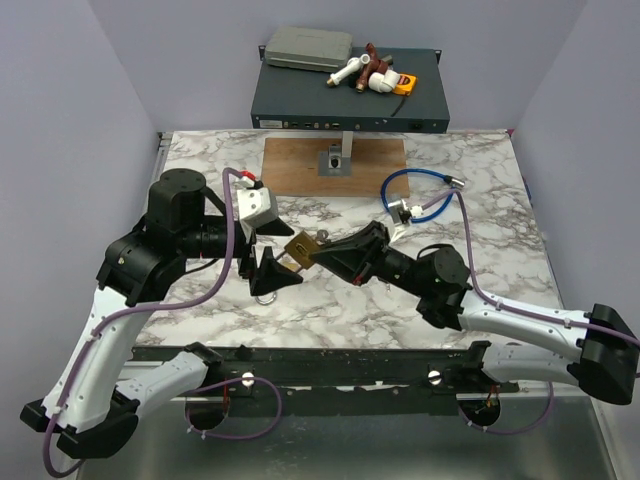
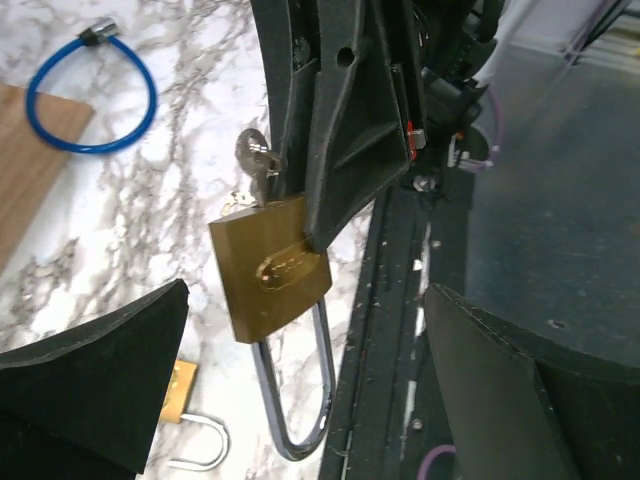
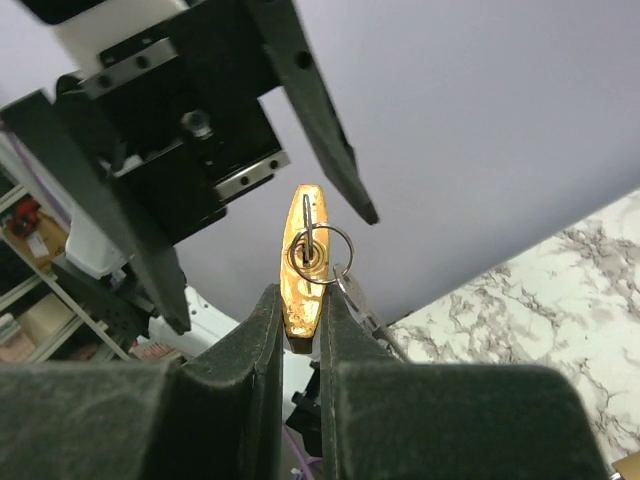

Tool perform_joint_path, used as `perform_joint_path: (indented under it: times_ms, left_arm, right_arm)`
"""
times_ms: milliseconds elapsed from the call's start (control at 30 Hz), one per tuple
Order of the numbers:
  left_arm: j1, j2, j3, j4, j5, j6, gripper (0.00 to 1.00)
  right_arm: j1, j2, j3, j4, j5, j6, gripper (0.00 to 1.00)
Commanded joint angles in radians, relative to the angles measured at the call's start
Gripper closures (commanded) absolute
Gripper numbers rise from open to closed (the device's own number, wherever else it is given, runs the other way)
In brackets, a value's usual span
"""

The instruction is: Unlock with the key

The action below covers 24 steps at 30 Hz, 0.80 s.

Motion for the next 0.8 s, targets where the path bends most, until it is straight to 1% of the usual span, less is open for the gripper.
perform_joint_path:
  times_ms: [0,33,167,300,333,433,567,700,767]
  left_arm:
    - [0.068,0.014,-0.015,-0.003,0.218,-0.074,0.02]
    - [0.076,0.014,-0.019,0.01,0.249,-0.083,0.05]
    - [0.09,0.019,-0.043,0.072,0.346,-0.153,0.24]
    - [0.093,0.017,-0.103,0.127,0.406,-0.228,0.52]
    - [0.094,0.01,-0.121,0.136,0.415,-0.237,0.56]
    - [0.097,-0.008,-0.157,0.146,0.408,-0.244,0.6]
    - [0.102,-0.018,-0.159,0.142,0.388,-0.238,0.76]
    - [0.111,-0.033,-0.156,0.15,0.364,-0.235,0.98]
    - [0.123,-0.037,-0.138,0.158,0.361,-0.238,1.0]
  right_arm:
    - [0.004,-0.036,0.044,0.033,-0.104,-0.061,0.99]
    - [0.004,-0.037,0.051,0.028,-0.115,-0.064,0.99]
    - [0.004,-0.032,0.085,-0.006,-0.154,-0.079,0.99]
    - [0.005,-0.031,0.103,-0.011,-0.16,-0.093,0.99]
    - [0.005,-0.032,0.109,-0.016,-0.161,-0.099,0.99]
    - [0.005,-0.026,0.129,-0.028,-0.18,-0.112,0.99]
    - [0.006,-0.013,0.142,-0.03,-0.192,-0.118,0.99]
    - [0.008,0.001,0.145,-0.028,-0.204,-0.121,0.99]
    - [0.011,0.011,0.148,-0.034,-0.217,-0.118,0.99]
